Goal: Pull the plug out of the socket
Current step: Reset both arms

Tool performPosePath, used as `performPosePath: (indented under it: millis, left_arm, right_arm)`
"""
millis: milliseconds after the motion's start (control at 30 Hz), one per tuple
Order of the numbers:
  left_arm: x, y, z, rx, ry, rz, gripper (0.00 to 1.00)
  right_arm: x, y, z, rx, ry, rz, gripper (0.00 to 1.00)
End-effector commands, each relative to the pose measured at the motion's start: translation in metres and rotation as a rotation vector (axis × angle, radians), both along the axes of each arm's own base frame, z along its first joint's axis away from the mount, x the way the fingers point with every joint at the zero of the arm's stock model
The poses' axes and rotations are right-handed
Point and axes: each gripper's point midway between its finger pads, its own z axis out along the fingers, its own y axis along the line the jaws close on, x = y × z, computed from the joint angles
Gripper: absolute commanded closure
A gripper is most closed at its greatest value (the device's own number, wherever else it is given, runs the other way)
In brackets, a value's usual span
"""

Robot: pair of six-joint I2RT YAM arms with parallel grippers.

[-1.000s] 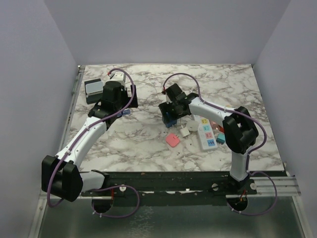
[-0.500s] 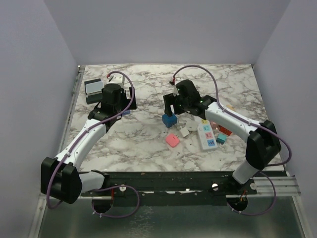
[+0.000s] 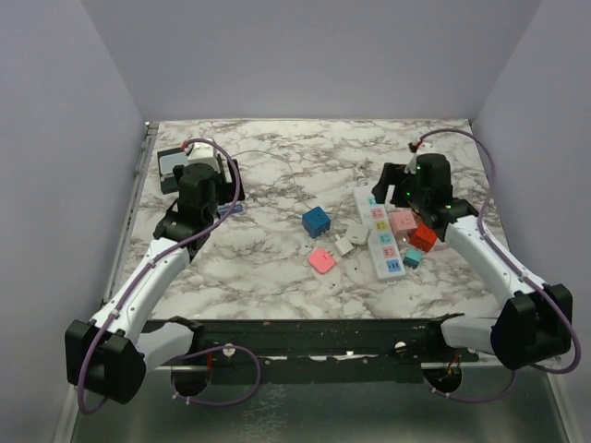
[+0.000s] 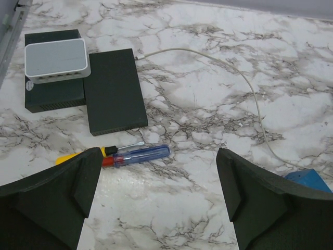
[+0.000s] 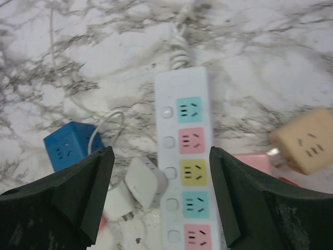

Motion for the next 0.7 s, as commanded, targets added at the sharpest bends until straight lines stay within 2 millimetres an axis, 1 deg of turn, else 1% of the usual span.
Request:
performPosePath:
  millis: [0, 67, 133, 233, 333, 433, 467, 500, 667]
  left_arm:
    - [-0.003, 0.014, 0.026, -0.011, -0.093, 0.066, 0.01]
    - [-0.007, 0.018, 0.037, -0.015, -0.124, 0.078, 0.01]
    - [-0.012, 0.023, 0.048, -0.017, -0.157, 0.096, 0.01]
    - [-0.019, 0.028, 0.061, -0.027, -0.198, 0.106, 0.01]
    - [-0.023, 0.026, 0.067, -0.048, -0.221, 0.093, 0.01]
    - [-0.023, 0.025, 0.067, -0.041, -0.222, 0.087, 0.01]
    - [-0.023, 0.026, 0.067, -0.034, -0.22, 0.087, 0.01]
    - [-0.023, 0.027, 0.066, -0.028, -0.218, 0.089, 0.01]
    - [-0.024, 0.028, 0.066, -0.022, -0.221, 0.094, 0.01]
  right_arm:
    - [-0.003, -0.041, 0.036, 0.032, -0.132, -0.098, 0.16]
    - [-0.007, -0.058, 0.055, -0.002, -0.217, -0.156, 0.15]
    - [-0.012, -0.068, 0.075, -0.015, -0.305, -0.187, 0.15]
    - [-0.018, -0.078, 0.094, -0.029, -0.407, -0.219, 0.15]
    - [-0.021, -0.084, 0.1, -0.044, -0.449, -0.238, 0.15]
    - [-0.022, -0.085, 0.097, -0.052, -0.448, -0.237, 0.15]
    - [-0.021, -0.083, 0.103, -0.044, -0.471, -0.234, 0.15]
    - [-0.02, -0.083, 0.104, -0.042, -0.474, -0.231, 0.15]
    - [-0.021, -0.082, 0.103, -0.044, -0.469, -0.222, 0.15]
